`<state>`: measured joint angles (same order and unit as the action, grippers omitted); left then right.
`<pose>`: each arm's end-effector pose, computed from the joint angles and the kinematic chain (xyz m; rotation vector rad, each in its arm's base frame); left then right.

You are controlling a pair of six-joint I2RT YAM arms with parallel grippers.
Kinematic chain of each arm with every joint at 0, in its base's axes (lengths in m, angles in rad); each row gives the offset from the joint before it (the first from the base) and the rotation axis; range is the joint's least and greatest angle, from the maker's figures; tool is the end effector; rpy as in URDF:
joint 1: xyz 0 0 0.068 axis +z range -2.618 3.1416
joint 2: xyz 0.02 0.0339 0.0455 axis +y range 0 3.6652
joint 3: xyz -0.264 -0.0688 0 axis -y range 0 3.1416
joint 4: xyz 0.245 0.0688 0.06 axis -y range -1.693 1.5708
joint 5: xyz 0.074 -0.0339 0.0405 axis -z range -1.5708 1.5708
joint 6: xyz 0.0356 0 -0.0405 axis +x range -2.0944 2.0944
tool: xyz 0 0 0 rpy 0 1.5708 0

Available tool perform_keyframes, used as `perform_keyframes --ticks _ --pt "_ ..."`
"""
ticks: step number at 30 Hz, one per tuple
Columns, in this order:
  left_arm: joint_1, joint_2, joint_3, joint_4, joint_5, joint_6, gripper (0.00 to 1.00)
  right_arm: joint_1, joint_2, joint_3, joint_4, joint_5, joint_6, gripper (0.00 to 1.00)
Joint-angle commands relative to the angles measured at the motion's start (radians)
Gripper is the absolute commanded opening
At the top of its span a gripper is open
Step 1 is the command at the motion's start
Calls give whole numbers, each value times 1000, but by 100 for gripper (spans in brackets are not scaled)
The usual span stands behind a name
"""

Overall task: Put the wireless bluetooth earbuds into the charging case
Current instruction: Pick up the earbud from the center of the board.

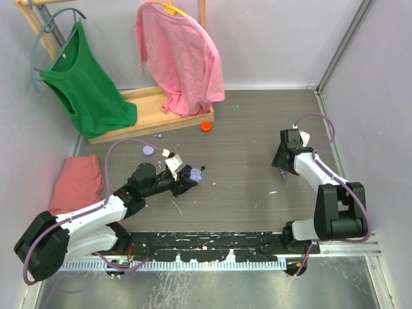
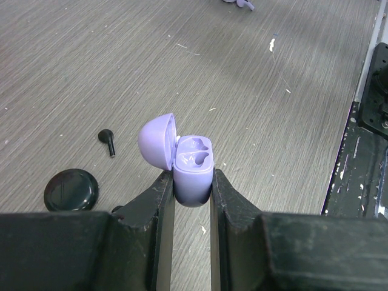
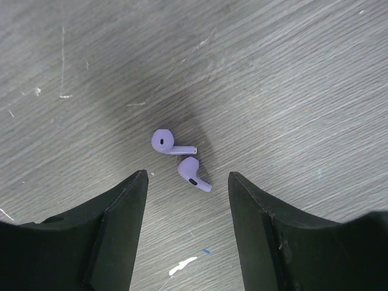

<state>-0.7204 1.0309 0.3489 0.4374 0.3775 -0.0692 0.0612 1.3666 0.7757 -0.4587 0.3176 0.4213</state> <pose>0.1538 -0.1525 0.2062 0.8630 1.6834 -0.8920 0.2572 0.0046 0.1918 0.5646 2.4927 -0.2344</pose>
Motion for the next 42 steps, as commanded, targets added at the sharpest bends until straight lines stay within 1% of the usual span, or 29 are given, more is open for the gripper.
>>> perform_keyframes --ticks 1,5,9,12,17,20,24,27,33,35,38,42 --pt "-3 -20 4 57 -8 10 0 -9 33 -12 60 -27 13 60" --pt "-2 -20 5 54 -9 11 0 -14 52 -28 77 -48 13 54" --pt "-3 -30 6 43 -11 13 0 -15 73 -29 79 -70 5 51" --pt "-3 -34 4 43 -14 14 0 -16 80 -27 69 -90 -1 45" --pt "-4 -36 4 41 -13 14 0 -15 80 -24 48 -159 -11 40" --pt "-3 -37 5 38 -10 14 0 -15 81 -24 42 -194 -22 34" --pt "-2 -42 5 34 -8 14 0 -15 83 -25 35 -175 -27 30" --pt "-3 -46 5 31 -6 14 0 -15 84 -26 33 -167 -29 24" --pt "-2 -55 5 26 -5 14 0 -14 83 -27 28 -151 -26 23" --pt "-3 -58 5 23 -4 14 0 -14 82 -24 28 -146 -26 19" --pt "-3 -62 4 21 -4 14 0 -12 75 -23 20 -167 -26 13" --pt "-2 -66 3 21 -5 16 0 8 55 -20 0 -227 -22 10"
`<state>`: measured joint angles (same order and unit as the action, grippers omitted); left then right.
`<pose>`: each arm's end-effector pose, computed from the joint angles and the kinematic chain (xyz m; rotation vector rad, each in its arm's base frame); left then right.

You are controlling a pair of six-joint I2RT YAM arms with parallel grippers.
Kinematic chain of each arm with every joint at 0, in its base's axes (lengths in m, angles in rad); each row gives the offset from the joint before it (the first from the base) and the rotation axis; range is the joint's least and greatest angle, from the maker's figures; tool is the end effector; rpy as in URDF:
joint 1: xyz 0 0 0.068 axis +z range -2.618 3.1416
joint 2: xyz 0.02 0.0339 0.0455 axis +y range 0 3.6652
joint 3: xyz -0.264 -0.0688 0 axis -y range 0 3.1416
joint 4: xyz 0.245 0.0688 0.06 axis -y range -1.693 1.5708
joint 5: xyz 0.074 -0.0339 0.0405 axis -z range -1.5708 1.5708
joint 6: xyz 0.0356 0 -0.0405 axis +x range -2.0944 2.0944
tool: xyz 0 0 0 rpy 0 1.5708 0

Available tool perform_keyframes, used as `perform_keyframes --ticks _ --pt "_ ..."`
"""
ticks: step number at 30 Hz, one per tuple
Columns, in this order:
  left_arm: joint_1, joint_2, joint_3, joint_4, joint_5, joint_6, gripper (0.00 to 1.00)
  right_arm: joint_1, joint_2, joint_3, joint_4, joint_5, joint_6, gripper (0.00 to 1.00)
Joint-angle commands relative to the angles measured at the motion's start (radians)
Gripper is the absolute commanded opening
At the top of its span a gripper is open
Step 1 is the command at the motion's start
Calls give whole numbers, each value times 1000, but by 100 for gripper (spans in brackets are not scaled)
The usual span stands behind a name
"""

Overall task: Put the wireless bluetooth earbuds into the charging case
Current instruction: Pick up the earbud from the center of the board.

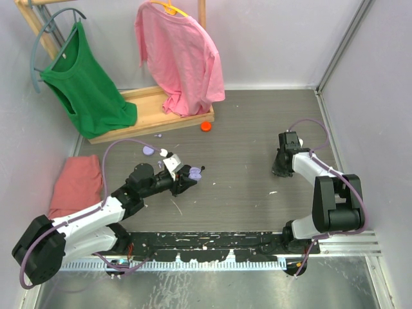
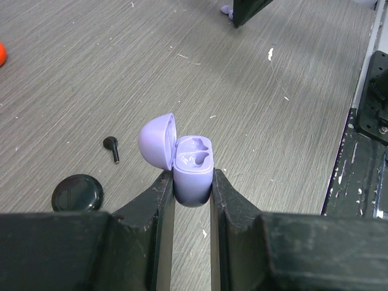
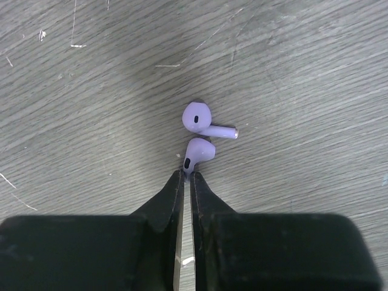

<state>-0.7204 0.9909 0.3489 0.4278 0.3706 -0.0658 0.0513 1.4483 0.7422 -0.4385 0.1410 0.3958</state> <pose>0.1510 -0.1497 0.2129 0.8543 1.6521 -0.8861 0.2582 0.0082 0.1627 0.5025 2.6481 -0.0563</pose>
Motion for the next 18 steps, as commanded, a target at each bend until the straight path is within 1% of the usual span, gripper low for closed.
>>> perform_keyframes --ticks 1,7,9,14,18 --pt "-3 -28 4 31 3 12 0 28 -32 15 -29 -56 4 10" --pt "-3 -33 1 31 2 14 0 150 -34 19 -93 -90 31 10" --pt "-3 -34 1 31 5 14 0 194 -29 17 -103 -93 45 11" --pt "-4 -42 -2 32 6 15 0 216 -19 23 -125 -82 35 21" --pt "-4 -53 -5 32 4 15 0 217 -19 58 -137 -54 18 35"
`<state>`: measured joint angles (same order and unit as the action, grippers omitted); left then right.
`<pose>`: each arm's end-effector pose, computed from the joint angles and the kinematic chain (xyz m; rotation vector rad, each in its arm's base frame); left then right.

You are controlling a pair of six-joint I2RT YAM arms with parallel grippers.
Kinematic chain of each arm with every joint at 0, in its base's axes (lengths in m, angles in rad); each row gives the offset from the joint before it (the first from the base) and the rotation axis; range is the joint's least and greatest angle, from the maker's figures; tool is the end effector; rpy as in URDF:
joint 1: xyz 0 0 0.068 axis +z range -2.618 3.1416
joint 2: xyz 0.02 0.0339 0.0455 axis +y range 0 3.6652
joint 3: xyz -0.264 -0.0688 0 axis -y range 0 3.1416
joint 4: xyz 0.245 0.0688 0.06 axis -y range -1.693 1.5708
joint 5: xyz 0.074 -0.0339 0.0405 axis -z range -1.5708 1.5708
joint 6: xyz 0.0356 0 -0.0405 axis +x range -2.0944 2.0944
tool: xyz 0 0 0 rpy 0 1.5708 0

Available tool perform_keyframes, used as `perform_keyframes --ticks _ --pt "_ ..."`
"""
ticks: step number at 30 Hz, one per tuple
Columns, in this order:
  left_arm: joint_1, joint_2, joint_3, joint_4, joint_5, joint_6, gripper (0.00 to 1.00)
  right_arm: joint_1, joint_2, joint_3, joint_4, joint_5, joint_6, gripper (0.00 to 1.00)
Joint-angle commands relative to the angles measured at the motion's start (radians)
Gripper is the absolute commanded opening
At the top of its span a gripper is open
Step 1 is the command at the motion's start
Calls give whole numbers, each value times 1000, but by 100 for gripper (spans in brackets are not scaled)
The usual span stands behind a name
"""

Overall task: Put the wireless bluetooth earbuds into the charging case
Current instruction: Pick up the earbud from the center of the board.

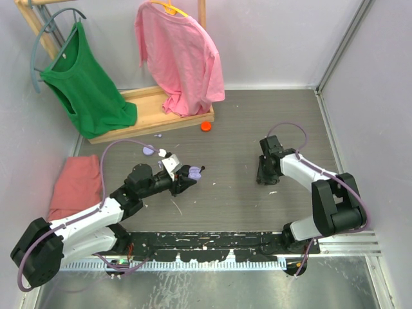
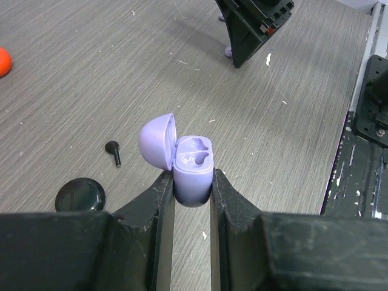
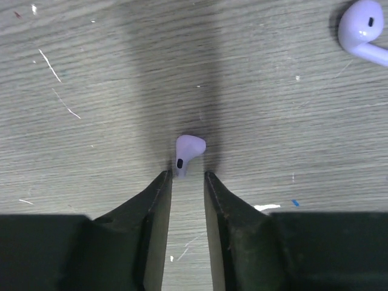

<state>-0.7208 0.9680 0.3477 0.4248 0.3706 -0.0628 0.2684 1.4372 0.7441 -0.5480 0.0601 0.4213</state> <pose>0.1490 -0.1481 0.2166 0.8529 1.6311 -0.8858 0.2388 0.0635 0.1611 0.2286 2.8009 0.0785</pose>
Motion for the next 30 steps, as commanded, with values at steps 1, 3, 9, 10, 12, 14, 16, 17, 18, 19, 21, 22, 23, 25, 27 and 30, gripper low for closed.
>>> perform_keyframes --ticks 1,3,9,10,12,14,16,17,18,19,21,22,23,25,27,30 --pt "-2 -31 -5 35 2 12 0 -1 -6 67 -30 36 -12 37" --pt "-3 -35 -7 35 2 12 0 0 -3 86 -29 42 -21 40" --pt "-3 -34 -7 36 4 15 0 -1 37 137 -26 53 -50 41" --pt "-2 -35 -7 35 4 15 0 -1 48 140 -26 58 -51 41" --pt "-3 -36 -7 34 3 15 0 0 60 144 -24 67 -53 41" --pt "-3 -37 -7 34 2 15 0 0 69 142 -23 81 -52 41" --pt "-2 -35 -7 34 3 15 0 -1 77 137 -20 94 -52 41" --pt "-2 -33 -7 34 4 15 0 -2 79 134 -16 97 -52 41" --pt "-3 -33 -6 34 6 15 0 -2 81 130 -12 98 -53 41" --pt "-3 -31 -6 34 7 15 0 -3 83 126 -8 97 -53 41" --pt "-3 -32 -6 34 9 15 0 -4 91 124 -2 90 -55 40" --pt "-3 -32 -6 34 10 15 0 -5 95 125 -2 86 -56 40" --pt "-3 -33 -6 33 11 15 0 -6 100 123 -1 83 -58 40" --pt "-3 -36 -6 32 10 17 0 -8 106 120 4 71 -60 39" --pt "-3 -39 -6 33 10 17 0 -10 108 112 9 61 -61 38" --pt "-2 -40 -7 35 10 17 0 -12 116 104 12 58 -59 38"
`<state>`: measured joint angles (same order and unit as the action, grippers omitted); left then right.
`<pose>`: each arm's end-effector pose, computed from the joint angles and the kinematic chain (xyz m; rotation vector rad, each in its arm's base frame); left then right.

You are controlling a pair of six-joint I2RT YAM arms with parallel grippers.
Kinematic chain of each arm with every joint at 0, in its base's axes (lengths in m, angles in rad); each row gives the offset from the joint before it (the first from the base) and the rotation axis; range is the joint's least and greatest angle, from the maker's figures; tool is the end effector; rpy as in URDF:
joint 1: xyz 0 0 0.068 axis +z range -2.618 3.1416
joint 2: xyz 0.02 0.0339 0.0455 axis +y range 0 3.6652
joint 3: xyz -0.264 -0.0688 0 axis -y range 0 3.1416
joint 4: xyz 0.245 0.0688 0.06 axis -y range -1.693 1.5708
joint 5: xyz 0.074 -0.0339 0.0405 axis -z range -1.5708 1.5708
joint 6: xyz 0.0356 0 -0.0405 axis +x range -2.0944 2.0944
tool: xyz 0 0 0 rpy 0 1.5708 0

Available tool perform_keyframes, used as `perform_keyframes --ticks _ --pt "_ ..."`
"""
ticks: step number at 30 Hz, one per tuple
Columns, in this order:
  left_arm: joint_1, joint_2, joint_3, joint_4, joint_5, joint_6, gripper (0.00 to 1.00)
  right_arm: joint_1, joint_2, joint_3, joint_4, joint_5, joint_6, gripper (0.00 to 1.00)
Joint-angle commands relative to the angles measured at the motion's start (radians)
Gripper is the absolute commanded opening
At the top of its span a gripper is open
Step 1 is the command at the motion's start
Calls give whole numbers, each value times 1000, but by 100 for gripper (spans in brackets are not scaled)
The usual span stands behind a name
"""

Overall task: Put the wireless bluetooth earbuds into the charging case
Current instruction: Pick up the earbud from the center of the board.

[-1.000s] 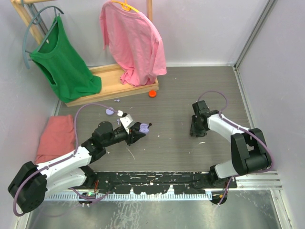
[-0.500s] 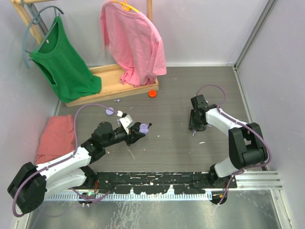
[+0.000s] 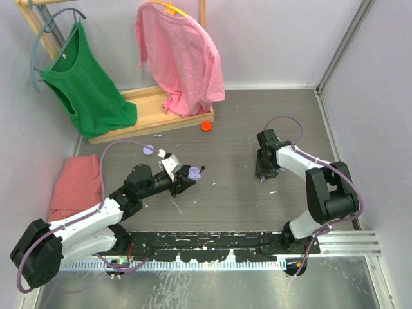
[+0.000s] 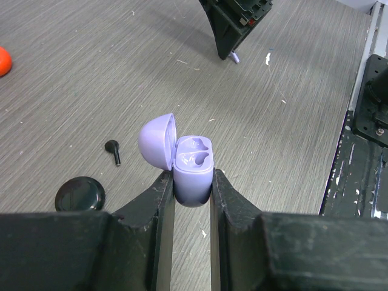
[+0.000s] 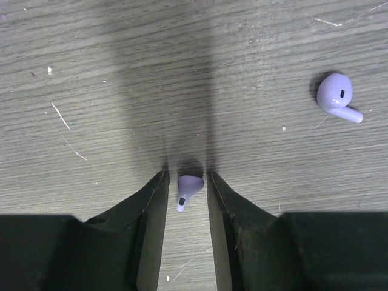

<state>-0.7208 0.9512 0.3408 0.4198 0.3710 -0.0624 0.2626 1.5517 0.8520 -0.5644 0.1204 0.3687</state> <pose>0.1471 -0.1464 0.2169 0.8524 1.6258 -0.8862 0.2658 0.0670 0.1613 0.1753 2.8077 -0.0262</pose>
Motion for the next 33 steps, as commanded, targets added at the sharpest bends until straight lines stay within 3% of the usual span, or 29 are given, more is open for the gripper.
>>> perform_keyframes --ticks 1,10,18,33 --pt "-3 -24 -1 41 11 18 0 -8 4 -5 29 -3 -7 37" --pt "-2 -28 -6 52 19 22 0 -8 1 -12 24 -2 -10 30" --pt "-2 -30 -12 79 28 26 0 15 -97 0 8 -23 -14 22" --pt "-2 -80 -24 121 1 73 2 306 -302 135 153 -6 -38 21"
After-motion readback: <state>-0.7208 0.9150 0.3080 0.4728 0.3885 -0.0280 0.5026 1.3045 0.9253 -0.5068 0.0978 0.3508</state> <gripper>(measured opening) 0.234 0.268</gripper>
